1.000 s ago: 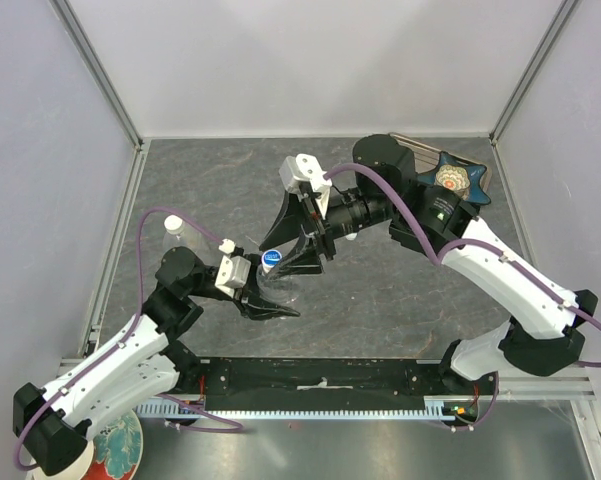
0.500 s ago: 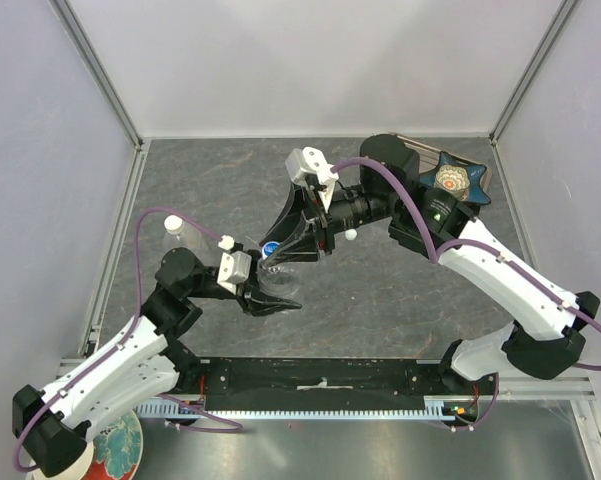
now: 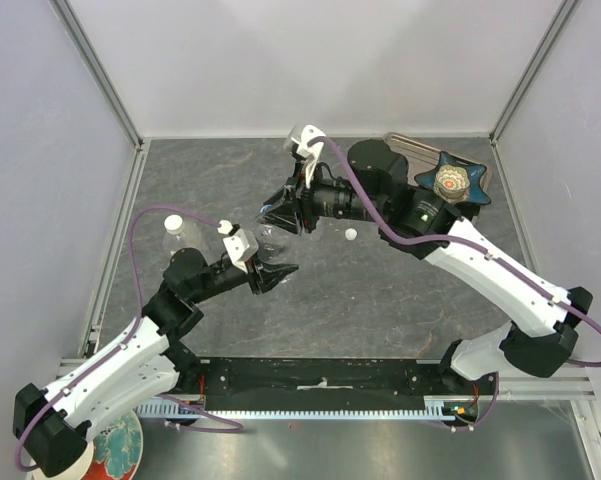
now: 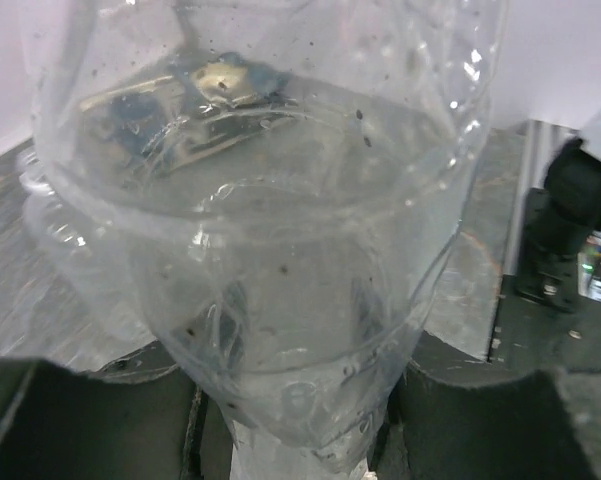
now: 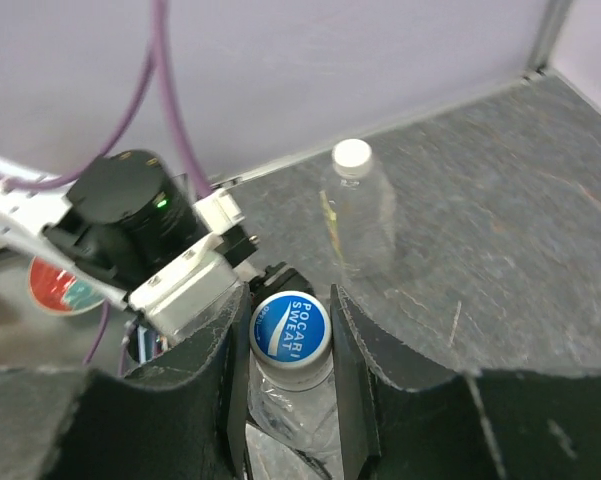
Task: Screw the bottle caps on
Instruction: Screw the bottle cap onto the plastic bottle.
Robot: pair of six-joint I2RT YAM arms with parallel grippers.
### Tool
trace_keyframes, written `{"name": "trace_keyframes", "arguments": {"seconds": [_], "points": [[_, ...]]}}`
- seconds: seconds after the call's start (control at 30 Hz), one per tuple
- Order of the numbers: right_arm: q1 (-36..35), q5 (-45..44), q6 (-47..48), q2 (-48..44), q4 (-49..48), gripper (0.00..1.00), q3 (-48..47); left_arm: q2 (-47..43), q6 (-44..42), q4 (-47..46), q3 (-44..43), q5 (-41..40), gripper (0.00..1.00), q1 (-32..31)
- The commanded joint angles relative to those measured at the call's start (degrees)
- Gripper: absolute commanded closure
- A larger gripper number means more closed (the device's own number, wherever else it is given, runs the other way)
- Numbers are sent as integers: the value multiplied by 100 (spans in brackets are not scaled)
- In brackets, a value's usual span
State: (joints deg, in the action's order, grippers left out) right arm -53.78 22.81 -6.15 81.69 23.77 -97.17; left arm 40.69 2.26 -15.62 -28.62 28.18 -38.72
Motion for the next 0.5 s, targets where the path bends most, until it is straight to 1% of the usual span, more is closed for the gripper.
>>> {"name": "trace_keyframes", "arguments": {"seconds": [0.0, 0.07, 0.1, 0.13, 0.17, 0.2, 0.3, 0.33, 0.4, 0.47], "points": [[-264, -1652, -659, 443, 638, 100, 329, -219, -630, -1040, -144, -1060, 98, 14], [-545, -2225, -764, 558, 673, 100, 339, -219, -657, -1031, -135, -1393, 98, 14], [-642, -2846, -826, 619, 699, 100, 321, -228, -666, -1022, -126, -1516, 98, 14], [-791, -3139, -931, 768, 734, 100, 304, -228, -666, -1031, -109, -1735, 98, 22], [-862, -3429, -984, 848, 804, 100, 286, -228, -666, -1031, -117, -1824, 98, 22], [-923, -3998, -1028, 988, 839, 100, 234, -219, -674, -1022, -109, -1886, 98, 22], [-1187, -4818, -1169, 1243, 980, 100, 67, -210, -666, -970, -100, -2115, 98, 22], [-1309, -5360, -1221, 1305, 1015, 100, 5, -210, -666, -961, -91, -2185, 98, 22], [-1424, -5672, -1300, 1445, 1042, 100, -144, -210, -613, -952, -65, -2247, 98, 22], [-1486, -5656, -1310, 1499, 1007, 100, -258, -219, -560, -935, -56, -2195, 98, 31]]}}
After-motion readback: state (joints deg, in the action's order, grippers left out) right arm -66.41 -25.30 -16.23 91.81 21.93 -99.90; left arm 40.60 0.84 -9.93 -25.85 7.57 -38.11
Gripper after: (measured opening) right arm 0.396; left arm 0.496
